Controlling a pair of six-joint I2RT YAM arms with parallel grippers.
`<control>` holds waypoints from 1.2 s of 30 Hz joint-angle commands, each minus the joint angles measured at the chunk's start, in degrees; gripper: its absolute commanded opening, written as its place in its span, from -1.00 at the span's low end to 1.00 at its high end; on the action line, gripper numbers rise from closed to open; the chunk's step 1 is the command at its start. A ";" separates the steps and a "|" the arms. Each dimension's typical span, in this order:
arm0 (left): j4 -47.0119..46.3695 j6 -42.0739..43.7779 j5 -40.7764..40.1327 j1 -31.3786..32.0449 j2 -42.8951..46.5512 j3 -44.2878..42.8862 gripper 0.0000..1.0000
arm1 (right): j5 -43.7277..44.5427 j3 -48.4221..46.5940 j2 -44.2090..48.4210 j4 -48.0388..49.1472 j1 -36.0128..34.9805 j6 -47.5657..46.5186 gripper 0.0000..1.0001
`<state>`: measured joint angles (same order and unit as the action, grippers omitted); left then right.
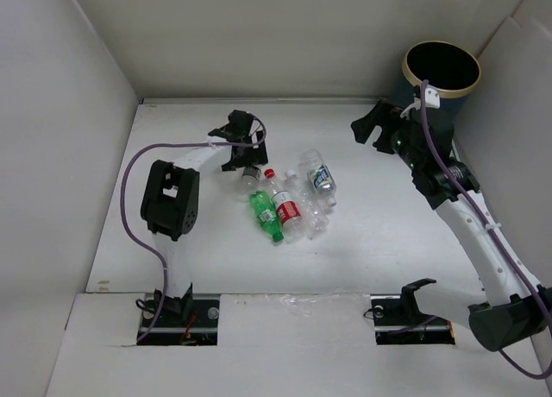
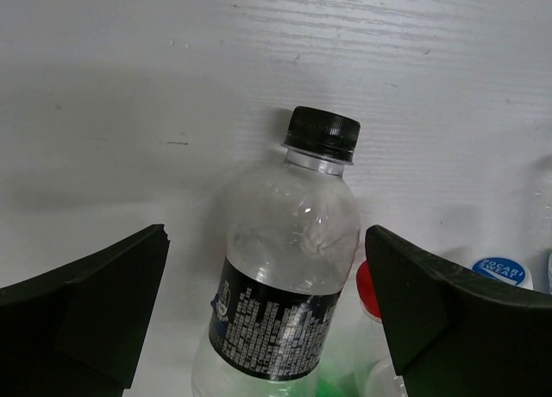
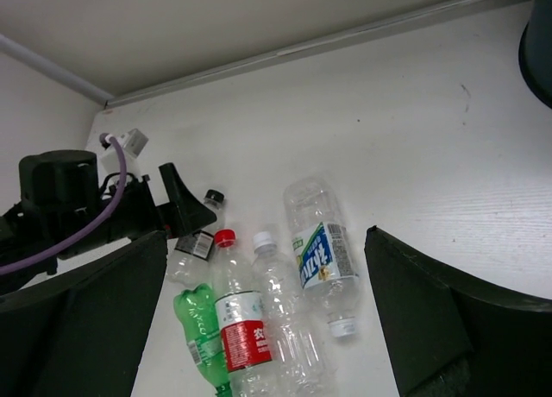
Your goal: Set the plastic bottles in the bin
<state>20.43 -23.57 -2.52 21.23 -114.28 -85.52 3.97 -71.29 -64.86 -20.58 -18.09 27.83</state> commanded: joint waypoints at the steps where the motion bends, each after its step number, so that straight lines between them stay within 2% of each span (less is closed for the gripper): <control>1: 1.45 -0.41 -0.19 0.21 -1.29 -2.46 0.86 | -0.80 -0.43 1.49 1.15 -1.59 -0.94 1.00; 3: 2.94 -1.91 -1.25 0.21 -3.04 -2.46 0.76 | -0.80 -0.43 2.10 1.15 -1.60 -0.94 1.00; 8: 5.50 -4.82 -8.80 0.21 -5.77 -2.46 0.28 | -0.80 -0.43 2.11 0.63 -3.27 -0.94 1.00; 9: 6.02 -5.60 -9.34 -0.31 -5.78 -2.46 0.24 | -0.80 -0.43 2.11 0.63 -3.27 -0.94 1.00; 11: 6.03 -6.22 -9.95 -0.84 -5.78 -2.46 -0.06 | -1.41 -0.43 1.58 0.63 -3.97 -0.94 1.00; 12: 6.03 -6.92 -9.96 -1.63 -5.78 -2.46 -0.40 | -2.20 -0.43 1.58 1.15 -4.50 -0.94 1.00; 14: 6.03 -7.71 -9.96 -2.33 -5.17 -2.46 -0.85 | -3.78 -0.43 0.88 2.11 -5.11 -0.94 1.00; 15: 6.03 -7.72 -10.48 -2.34 -4.38 -2.46 -1.00 | -7.36 -0.43 0.27 2.90 -5.12 -0.94 1.00; 17: 4.55 -8.33 -10.48 -2.34 -0.54 -2.46 -1.00 | -13.78 2.02 -0.87 7.90 -5.12 -0.94 1.00; 18: 3.75 -8.33 -8.83 -2.34 1.23 -2.46 -1.00 | -21.47 2.81 -1.40 9.84 -5.12 -0.94 1.00; 20: 2.87 -8.85 -7.59 -2.34 7.27 -2.46 -1.00 | -27.50 3.35 -4.11 14.33 -5.12 -0.07 1.00; 22: -2.12 -8.86 -1.81 -2.34 12.30 -0.54 -1.00 | -35.81 3.87 -6.06 19.92 -6.43 2.12 1.00; 24: -9.57 -7.63 4.95 -2.34 18.70 1.92 -1.00 | -38.67 3.87 -8.95 23.38 -8.36 3.97 1.00; 25: -11.01 -7.63 11.95 -2.34 19.96 1.93 -1.00 | -37.90 3.87 -9.84 24.26 -9.33 4.50 1.00; 31: -15.13 -7.10 24.65 0.12 24.88 -0.44 -1.00 | -29.64 2.64 -13.01 29.89 -14.61 7.75 1.00; 32: -16.28 -9.19 29.20 0.12 25.42 0.34 -1.00 | -26.15 2.64 -13.53 30.59 -14.61 8.89 1.00; 36: -18.39 -11.93 34.16 1.00 28.05 0.87 -1.00 | -26.19 0.72 -15.11 33.67 -15.66 12.06 1.00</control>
<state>5.37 -33.15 23.40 21.85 -87.85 -85.49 -23.83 -67.66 -79.53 5.02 -33.32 36.77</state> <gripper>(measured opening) 0.480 0.999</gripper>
